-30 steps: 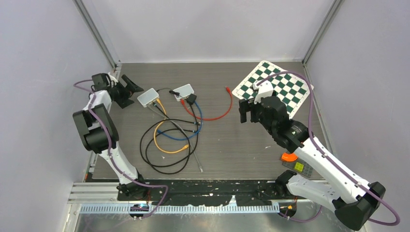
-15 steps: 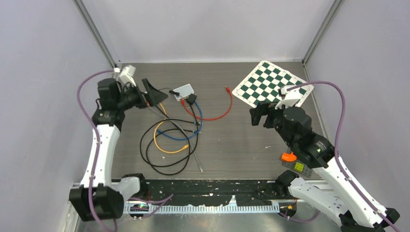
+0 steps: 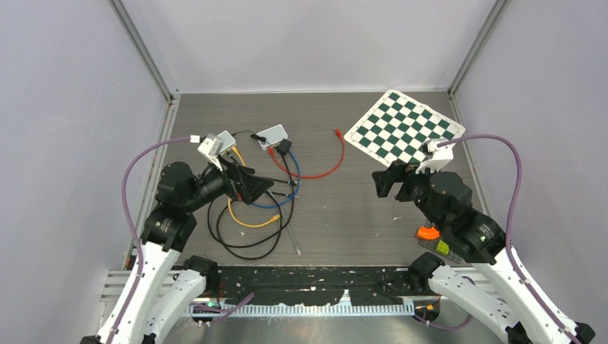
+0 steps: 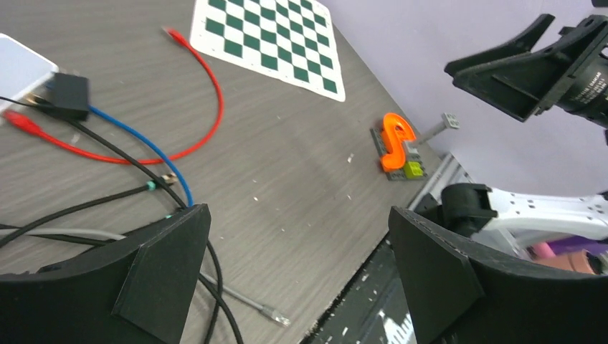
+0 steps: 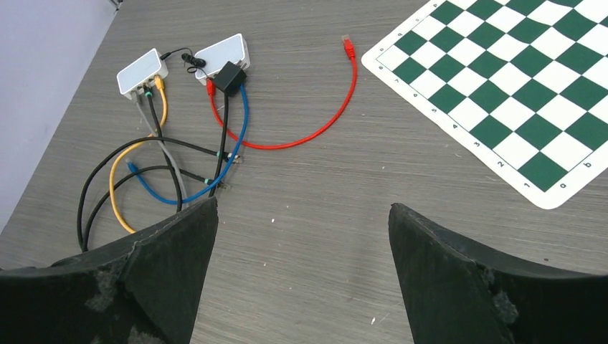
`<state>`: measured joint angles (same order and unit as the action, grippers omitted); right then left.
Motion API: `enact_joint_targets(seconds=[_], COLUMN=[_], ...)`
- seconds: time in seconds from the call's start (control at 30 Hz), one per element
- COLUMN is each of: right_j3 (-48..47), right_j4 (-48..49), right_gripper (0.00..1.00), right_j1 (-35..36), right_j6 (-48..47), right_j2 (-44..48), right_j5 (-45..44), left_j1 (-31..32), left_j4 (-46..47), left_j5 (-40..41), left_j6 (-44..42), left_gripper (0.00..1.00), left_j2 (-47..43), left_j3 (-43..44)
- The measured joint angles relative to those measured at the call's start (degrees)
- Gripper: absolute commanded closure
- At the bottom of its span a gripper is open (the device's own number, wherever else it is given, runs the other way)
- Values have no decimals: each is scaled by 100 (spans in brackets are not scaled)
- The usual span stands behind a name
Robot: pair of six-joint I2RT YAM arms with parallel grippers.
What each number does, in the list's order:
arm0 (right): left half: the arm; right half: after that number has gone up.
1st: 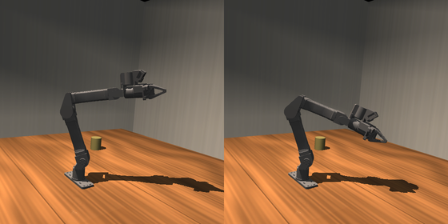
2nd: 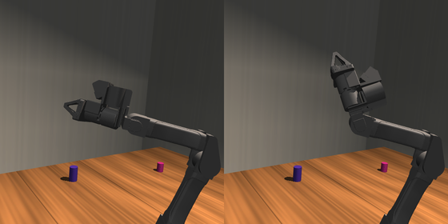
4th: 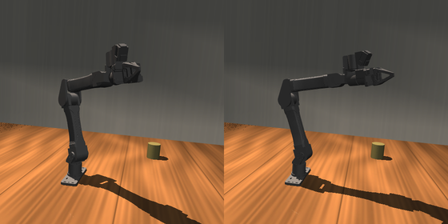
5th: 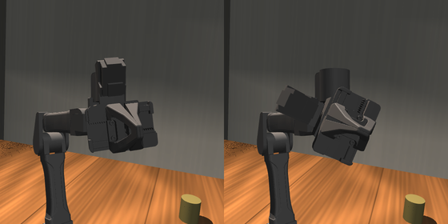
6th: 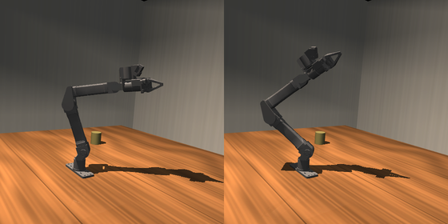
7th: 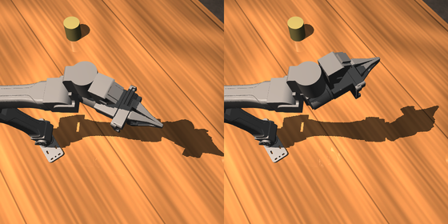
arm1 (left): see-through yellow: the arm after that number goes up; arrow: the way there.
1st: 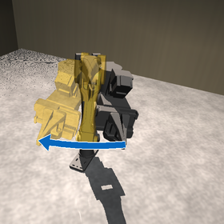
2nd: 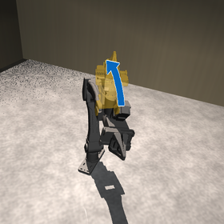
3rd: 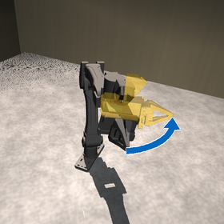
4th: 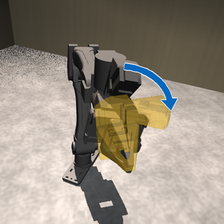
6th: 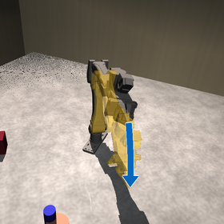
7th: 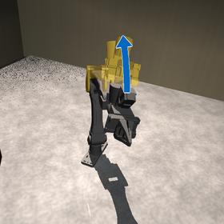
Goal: Insert the plug into the switch port
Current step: Reset both arms
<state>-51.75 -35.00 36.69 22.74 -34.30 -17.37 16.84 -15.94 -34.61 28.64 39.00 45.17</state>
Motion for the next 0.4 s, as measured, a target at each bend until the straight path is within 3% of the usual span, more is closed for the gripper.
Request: enact_joint_targets(seconds=[0.4], right_j3=[0], right_j4=[-39], right_gripper=[4], right_j1=[0], right_j6=[153], right_j2=[107], right_j5=[79], left_j1=[2], left_j4=[-562], left_j5=[719], left_j6=[-267], left_gripper=[0], left_j2=[-592], left_j3=[2])
